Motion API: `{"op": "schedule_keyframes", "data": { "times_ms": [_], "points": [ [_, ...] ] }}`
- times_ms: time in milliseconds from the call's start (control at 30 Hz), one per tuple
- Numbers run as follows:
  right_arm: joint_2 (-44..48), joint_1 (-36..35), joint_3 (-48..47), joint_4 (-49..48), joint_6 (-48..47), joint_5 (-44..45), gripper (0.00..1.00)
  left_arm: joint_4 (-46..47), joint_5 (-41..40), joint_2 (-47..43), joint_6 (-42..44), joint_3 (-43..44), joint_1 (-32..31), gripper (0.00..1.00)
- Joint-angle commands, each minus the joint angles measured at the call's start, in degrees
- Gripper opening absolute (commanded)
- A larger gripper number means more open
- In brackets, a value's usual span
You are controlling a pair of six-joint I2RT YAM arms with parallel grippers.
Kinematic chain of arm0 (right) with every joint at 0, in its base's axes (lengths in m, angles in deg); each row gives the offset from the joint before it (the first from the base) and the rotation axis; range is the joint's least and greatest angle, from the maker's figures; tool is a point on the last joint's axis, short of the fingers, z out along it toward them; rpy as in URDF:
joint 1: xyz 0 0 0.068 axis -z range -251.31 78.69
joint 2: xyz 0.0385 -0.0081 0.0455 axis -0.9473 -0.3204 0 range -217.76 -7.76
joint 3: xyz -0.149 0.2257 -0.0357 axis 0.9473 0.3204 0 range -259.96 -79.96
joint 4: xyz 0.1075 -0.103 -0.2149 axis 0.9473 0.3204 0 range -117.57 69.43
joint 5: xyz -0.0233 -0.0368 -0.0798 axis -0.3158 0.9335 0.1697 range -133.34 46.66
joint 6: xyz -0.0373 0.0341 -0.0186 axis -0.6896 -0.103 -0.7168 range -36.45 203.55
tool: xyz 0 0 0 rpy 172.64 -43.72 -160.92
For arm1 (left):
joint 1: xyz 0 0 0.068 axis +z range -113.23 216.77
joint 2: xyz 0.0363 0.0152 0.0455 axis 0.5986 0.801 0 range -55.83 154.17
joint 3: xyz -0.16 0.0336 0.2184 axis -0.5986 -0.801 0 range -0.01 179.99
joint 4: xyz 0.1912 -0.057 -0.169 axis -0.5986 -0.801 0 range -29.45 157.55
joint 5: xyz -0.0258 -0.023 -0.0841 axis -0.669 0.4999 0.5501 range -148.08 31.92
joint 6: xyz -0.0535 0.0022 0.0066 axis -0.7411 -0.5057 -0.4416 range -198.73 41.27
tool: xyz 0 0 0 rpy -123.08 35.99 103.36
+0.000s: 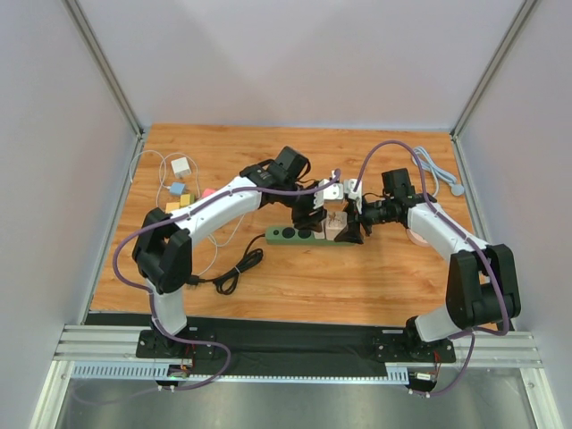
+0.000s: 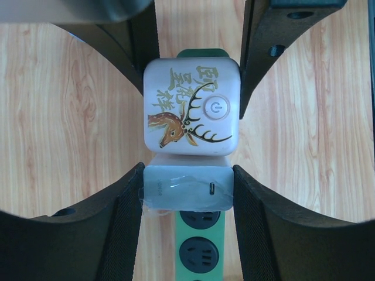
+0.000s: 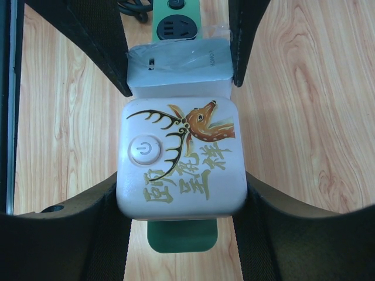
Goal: Pull the plug off the socket
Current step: Remove the plug from the socket.
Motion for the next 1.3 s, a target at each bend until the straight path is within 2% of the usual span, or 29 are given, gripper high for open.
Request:
{"op": "schedule_keyframes", "data": {
  "times_ms": [0,100,267,467,633,767,1033,1133,1267],
  "points": [
    [-0.55,0.65,-0.57,-1.71,-0.05,1.96,0.0,2.97,1.43,-5.02,0.47,-0.89,-2.32,0.0],
    [-1.16,0.65,-0.83,-1.72,0.3,2.06,0.0,4.48,-4.19,-9.67,1.53,-4.59,-6.11,0.0],
    [-0.9,0.56,-0.57,-1.8,0.22,1.71,0.0,5.54,-9.21,-11.71,2.84,-8.47,-7.0,0.0],
    [-0.81,0.65,-0.3,-1.63,-0.05,1.53,0.0,3.17,-0.79,-7.32,0.83,-3.21,0.28,0.0],
    [-1.16,0.57,-0.48,-1.8,0.13,2.06,0.0,0.18,2.91,-2.23,-0.14,4.43,2.58,0.0],
    [-1.43,0.57,-0.57,-2.06,0.57,2.58,0.0,-0.09,3.62,-1.6,-0.23,5.32,3.02,0.0],
    [-2.31,0.57,-0.83,-2.68,1.53,3.64,0.0,1.48,-3.67,-9.51,1.44,-3.1,-2.96,0.0],
    [-2.31,0.65,-0.74,-2.68,1.54,3.55,0.0,5.09,-7.44,-12.06,0.21,-7.76,-2.7,0.0],
    [-2.75,0.57,-1.0,-2.07,1.19,3.46,0.0,9.82,-7.63,-14.17,-4.97,-10.84,1.77,0.0]
  ]
}}
